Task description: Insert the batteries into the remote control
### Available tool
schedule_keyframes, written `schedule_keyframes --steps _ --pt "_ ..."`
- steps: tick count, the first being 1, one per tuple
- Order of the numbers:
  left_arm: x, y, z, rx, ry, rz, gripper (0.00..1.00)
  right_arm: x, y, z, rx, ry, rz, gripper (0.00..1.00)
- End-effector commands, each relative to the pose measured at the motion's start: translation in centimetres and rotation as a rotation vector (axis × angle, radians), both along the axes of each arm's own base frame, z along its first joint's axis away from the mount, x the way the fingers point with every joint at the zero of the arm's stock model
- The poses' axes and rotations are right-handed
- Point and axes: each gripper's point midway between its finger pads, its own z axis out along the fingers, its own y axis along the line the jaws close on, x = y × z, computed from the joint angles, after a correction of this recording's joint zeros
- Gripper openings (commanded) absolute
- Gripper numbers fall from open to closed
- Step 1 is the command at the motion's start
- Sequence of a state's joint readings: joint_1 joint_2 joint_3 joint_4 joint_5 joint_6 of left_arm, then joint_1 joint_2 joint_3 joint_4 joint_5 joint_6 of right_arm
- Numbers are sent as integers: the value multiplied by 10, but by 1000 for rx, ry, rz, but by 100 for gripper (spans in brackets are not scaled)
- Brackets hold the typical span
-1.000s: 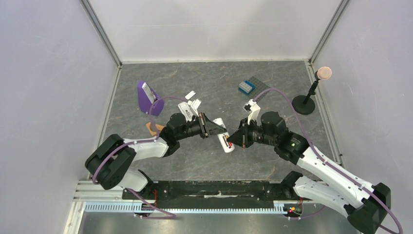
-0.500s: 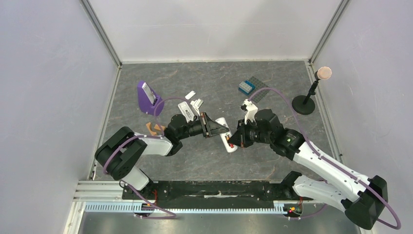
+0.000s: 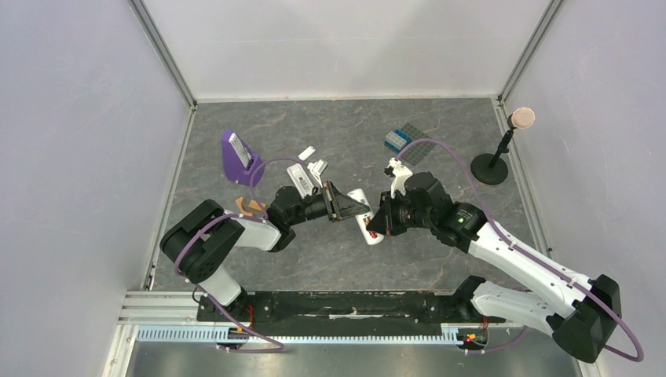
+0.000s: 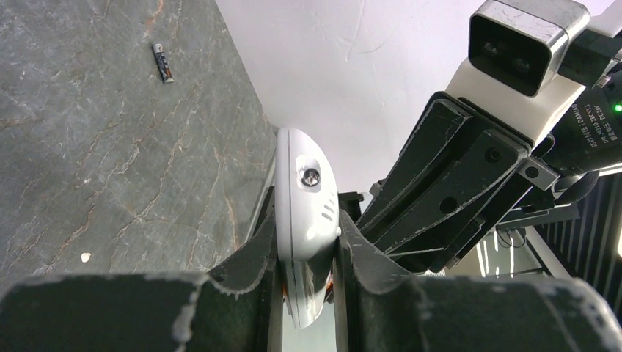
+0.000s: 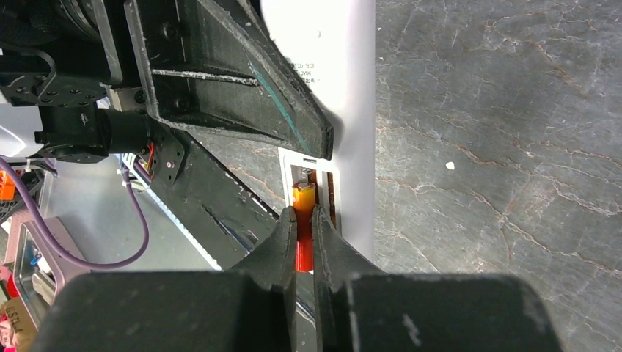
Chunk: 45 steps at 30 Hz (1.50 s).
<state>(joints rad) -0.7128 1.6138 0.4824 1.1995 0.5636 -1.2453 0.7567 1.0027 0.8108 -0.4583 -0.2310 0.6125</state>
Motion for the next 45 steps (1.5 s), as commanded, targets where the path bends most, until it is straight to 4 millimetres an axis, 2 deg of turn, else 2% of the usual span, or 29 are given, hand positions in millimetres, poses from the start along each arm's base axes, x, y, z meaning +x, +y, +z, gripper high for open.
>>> schedule_keyframes --steps 1,5,12,17,34,43,45 --pt "-10 2 46 -166 -42 -40 2 7 -2 -1 -40 8 -41 6" --pt "-13 1 54 -199 -37 -54 2 11 1 -1 -49 17 -49 9" --pt "-14 3 62 -231 -2 -41 2 20 5 12 -36 8 -74 14" --pt "-11 5 66 -252 19 -20 2 20 3 18 -39 8 -88 22" --pt "-5 5 62 -252 42 7 2 25 -1 51 2 -52 -125 36" --pt "-3 5 64 -260 54 18 2 22 -9 93 96 -150 -147 38" --pt "-2 6 66 -269 61 26 2 18 -13 98 114 -185 -135 34"
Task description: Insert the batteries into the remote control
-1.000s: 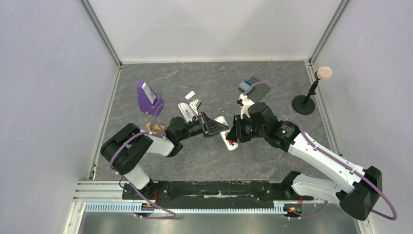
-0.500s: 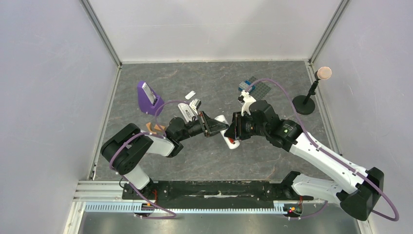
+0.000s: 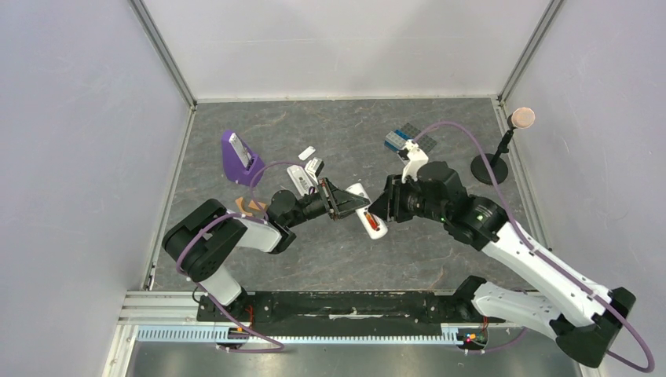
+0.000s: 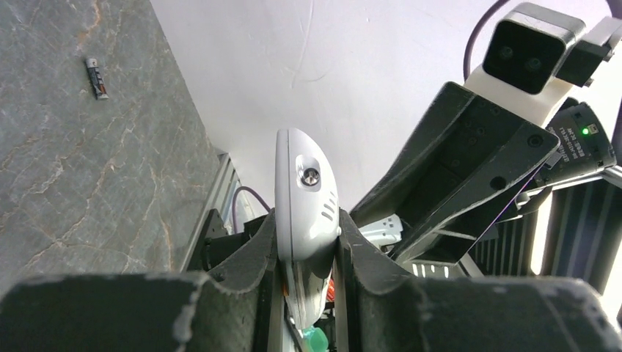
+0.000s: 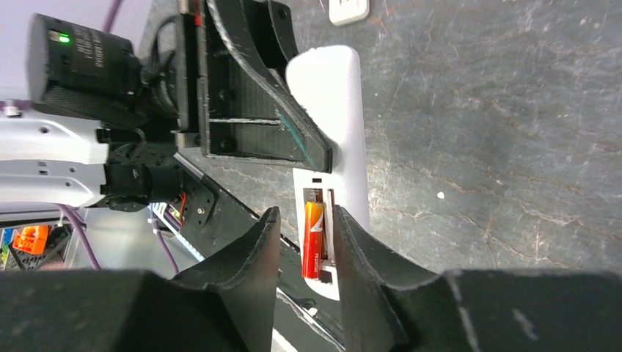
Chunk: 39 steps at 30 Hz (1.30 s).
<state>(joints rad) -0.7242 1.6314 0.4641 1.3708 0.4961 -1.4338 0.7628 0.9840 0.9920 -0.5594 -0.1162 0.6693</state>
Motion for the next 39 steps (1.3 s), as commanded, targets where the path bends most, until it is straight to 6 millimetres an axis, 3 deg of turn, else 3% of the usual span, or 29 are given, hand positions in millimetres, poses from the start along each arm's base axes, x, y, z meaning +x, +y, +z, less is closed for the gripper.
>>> schedule_keyframes --steps 1,7,15,21,39 --pt "-3 5 36 -117 -16 4 2 -2 -10 37 62 -128 -7 32" --pt "2 9 36 -137 32 40 2 -24 -14 35 56 -194 127 25" --pt "4 11 37 -152 71 48 2 -36 -11 11 -11 -157 238 23" --pt "5 11 41 -160 68 51 2 -38 -9 -5 -36 -108 254 21" --pt "-6 7 50 -118 -11 15 2 -26 -4 -22 -42 -43 180 7"
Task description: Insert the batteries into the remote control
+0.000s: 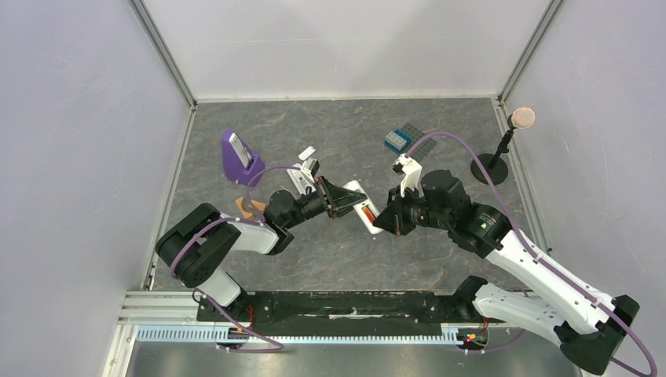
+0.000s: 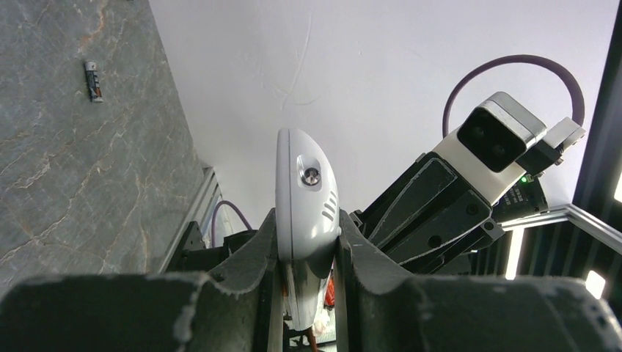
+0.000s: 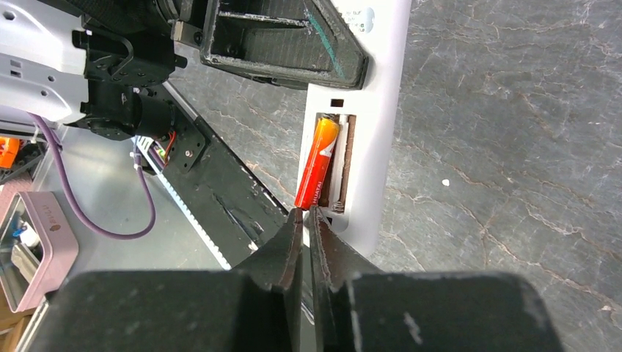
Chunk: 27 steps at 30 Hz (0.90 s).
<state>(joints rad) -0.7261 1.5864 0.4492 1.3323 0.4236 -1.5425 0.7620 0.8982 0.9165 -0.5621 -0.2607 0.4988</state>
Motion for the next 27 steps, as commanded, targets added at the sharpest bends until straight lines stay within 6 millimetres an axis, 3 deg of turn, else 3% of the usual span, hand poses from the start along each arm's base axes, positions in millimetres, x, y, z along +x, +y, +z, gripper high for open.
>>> schedule_keyframes --steps 1,20,27 --pt "-13 1 42 -73 -134 -27 2 5 0 -15 -26 36 -36 6" --pt "-21 -3 49 -85 -159 -52 2 12 7 -28 -31 88 -68 1" --pt "-25 -3 52 -95 -175 -63 2 13 10 -45 -50 143 -85 0"
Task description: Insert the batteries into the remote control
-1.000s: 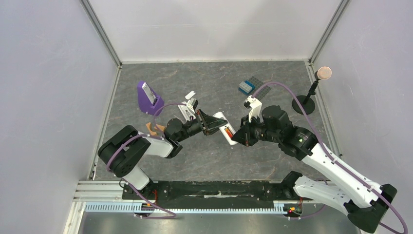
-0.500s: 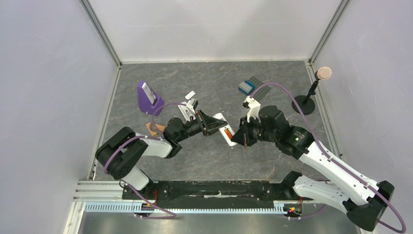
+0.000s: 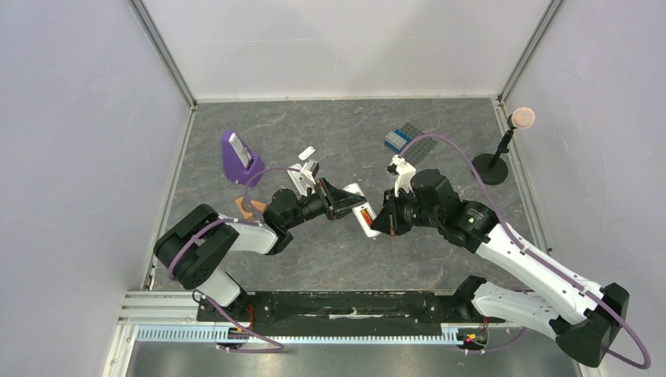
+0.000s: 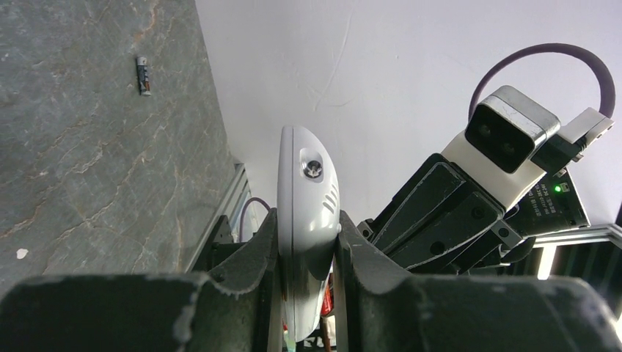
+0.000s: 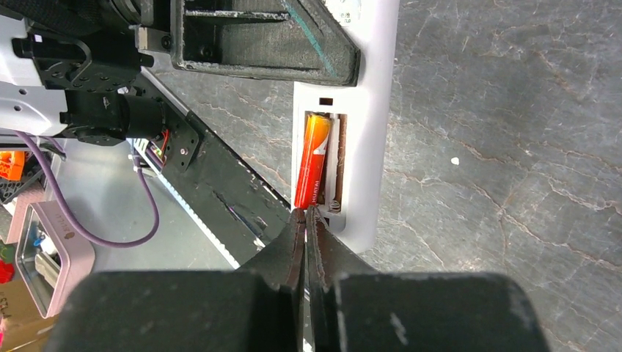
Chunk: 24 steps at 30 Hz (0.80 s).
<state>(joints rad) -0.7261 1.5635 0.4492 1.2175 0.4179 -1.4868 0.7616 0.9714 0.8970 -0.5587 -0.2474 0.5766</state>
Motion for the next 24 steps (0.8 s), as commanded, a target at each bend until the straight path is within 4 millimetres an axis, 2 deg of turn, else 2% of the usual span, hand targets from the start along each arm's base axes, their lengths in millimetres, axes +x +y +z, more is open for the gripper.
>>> schedule_keyframes --steps 1,9,24 --pt "-29 -2 71 -178 -196 -83 2 9 5 -22 -20 35 -33 0" --pt "-36 -1 72 -169 -240 -95 2 8 5 -46 -44 101 -62 0" --pt "-49 0 79 -164 -324 -118 2 10 16 -64 5 191 -120 0"
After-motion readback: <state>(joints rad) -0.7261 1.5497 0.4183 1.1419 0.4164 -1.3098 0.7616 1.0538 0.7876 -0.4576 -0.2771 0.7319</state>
